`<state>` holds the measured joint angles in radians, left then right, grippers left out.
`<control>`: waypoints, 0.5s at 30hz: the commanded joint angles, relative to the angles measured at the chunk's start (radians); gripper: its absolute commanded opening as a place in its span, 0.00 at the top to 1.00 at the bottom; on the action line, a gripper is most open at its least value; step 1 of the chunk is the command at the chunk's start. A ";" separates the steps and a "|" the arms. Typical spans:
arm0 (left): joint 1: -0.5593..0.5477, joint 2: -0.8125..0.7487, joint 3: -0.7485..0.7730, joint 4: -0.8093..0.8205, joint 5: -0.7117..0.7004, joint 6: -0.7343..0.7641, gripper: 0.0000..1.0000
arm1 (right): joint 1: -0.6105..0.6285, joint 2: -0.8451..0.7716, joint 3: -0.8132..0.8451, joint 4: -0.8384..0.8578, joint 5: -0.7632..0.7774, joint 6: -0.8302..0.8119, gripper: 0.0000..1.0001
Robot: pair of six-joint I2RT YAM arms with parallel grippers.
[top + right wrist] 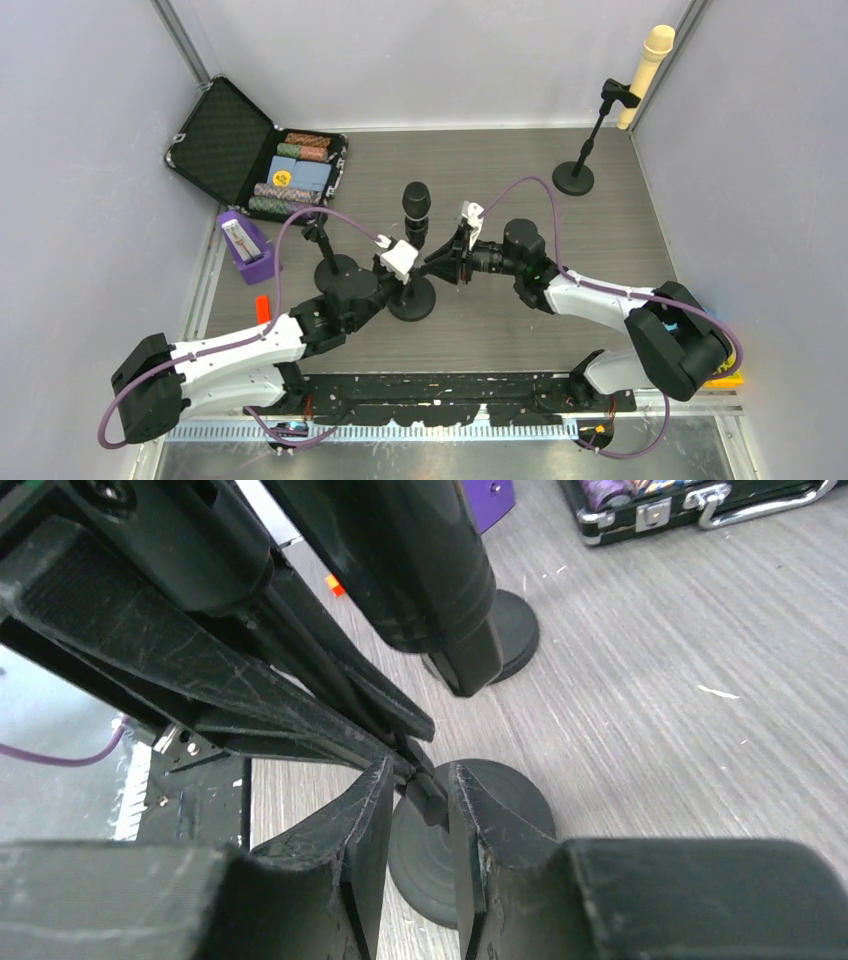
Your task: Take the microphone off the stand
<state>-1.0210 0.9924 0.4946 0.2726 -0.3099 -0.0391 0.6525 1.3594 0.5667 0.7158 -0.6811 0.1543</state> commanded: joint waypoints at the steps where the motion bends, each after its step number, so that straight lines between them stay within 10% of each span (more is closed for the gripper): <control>1: -0.007 -0.035 -0.020 0.087 0.025 0.004 1.00 | -0.002 0.007 0.024 -0.071 -0.080 -0.019 0.67; 7: -0.007 -0.038 -0.048 0.107 0.017 -0.061 1.00 | -0.002 -0.119 -0.062 -0.005 0.052 0.049 0.58; 15: -0.007 -0.058 -0.034 0.078 -0.005 -0.085 0.71 | -0.002 -0.353 -0.055 -0.180 0.206 0.078 0.55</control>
<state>-1.0210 0.9604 0.4446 0.3233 -0.3183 -0.0971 0.6514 1.1038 0.4835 0.5941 -0.5610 0.2127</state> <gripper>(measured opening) 0.245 0.446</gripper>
